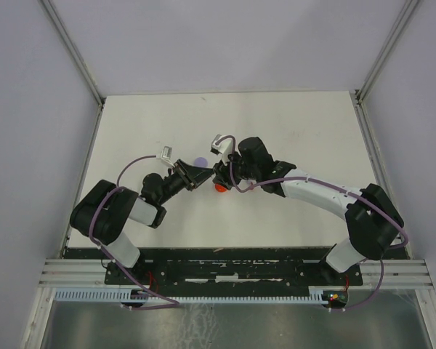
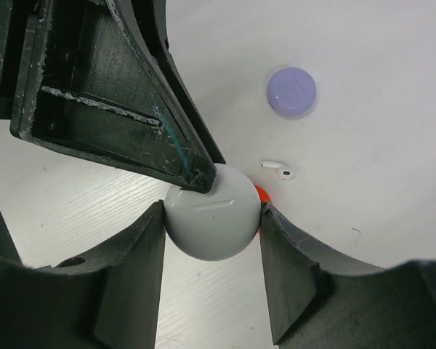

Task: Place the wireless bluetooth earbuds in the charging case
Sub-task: Pick up the charging case at the center of the board.

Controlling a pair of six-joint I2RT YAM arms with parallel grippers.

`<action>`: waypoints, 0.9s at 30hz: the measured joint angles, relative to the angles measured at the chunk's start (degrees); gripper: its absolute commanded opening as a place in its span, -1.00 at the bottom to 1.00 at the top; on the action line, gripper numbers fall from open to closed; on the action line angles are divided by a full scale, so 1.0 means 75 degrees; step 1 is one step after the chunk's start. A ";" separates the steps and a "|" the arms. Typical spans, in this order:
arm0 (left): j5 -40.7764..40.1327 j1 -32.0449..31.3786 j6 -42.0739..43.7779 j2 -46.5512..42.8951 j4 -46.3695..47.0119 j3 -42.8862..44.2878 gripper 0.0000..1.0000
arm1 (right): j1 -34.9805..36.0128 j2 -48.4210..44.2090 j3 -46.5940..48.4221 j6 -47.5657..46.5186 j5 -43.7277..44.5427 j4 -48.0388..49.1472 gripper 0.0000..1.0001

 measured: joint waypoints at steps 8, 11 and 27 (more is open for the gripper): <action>-0.0029 0.0003 -0.0006 0.0085 0.0035 0.0003 -0.70 | -0.0009 0.0073 0.0038 -0.0003 -0.0009 -0.0032 -0.12; -0.0026 0.0000 -0.0012 0.0117 0.0044 0.0003 -0.76 | -0.0009 0.0082 0.0038 0.0000 -0.0006 -0.0050 0.25; 0.0029 -0.0052 -0.0017 0.0125 0.0172 0.0003 -0.79 | -0.0044 -0.0527 -0.0029 0.0245 0.0160 0.0003 0.69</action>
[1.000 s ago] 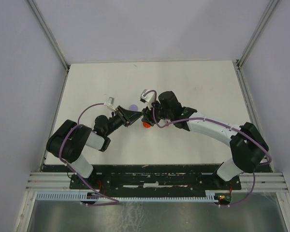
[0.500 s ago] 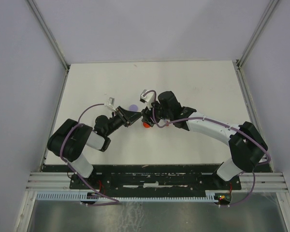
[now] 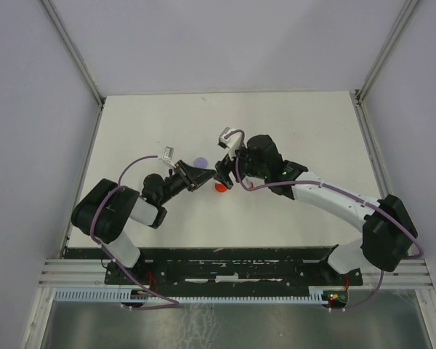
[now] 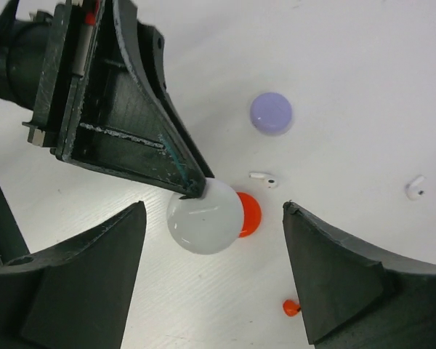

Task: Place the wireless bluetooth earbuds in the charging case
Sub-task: Pick up the charging case at the center of the board.

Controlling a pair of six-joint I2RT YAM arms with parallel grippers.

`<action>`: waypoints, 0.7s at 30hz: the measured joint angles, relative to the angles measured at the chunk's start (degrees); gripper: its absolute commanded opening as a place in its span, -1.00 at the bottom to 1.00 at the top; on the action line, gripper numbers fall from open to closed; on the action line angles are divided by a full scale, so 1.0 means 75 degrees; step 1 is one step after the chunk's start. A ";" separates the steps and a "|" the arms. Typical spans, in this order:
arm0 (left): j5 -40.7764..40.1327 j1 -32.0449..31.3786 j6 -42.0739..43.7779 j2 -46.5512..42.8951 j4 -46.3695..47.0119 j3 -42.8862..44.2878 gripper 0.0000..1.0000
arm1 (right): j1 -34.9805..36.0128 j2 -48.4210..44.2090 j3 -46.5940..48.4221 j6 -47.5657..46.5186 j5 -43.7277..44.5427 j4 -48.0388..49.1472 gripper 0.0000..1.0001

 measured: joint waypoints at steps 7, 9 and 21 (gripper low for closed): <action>-0.0003 0.0000 0.0000 0.0000 0.0000 0.0000 -0.80 | -0.0510 -0.1128 -0.0085 0.0638 0.0784 -0.0189 0.69; -0.0003 0.0000 0.0003 0.0000 0.0000 0.0000 -0.80 | -0.0586 -0.1259 -0.0152 0.0726 0.0921 -0.0204 0.68; -0.0009 0.0000 -0.0006 0.0000 -0.0003 0.0000 -0.82 | -0.0481 -0.1026 -0.0326 0.0670 0.0224 -0.0583 0.62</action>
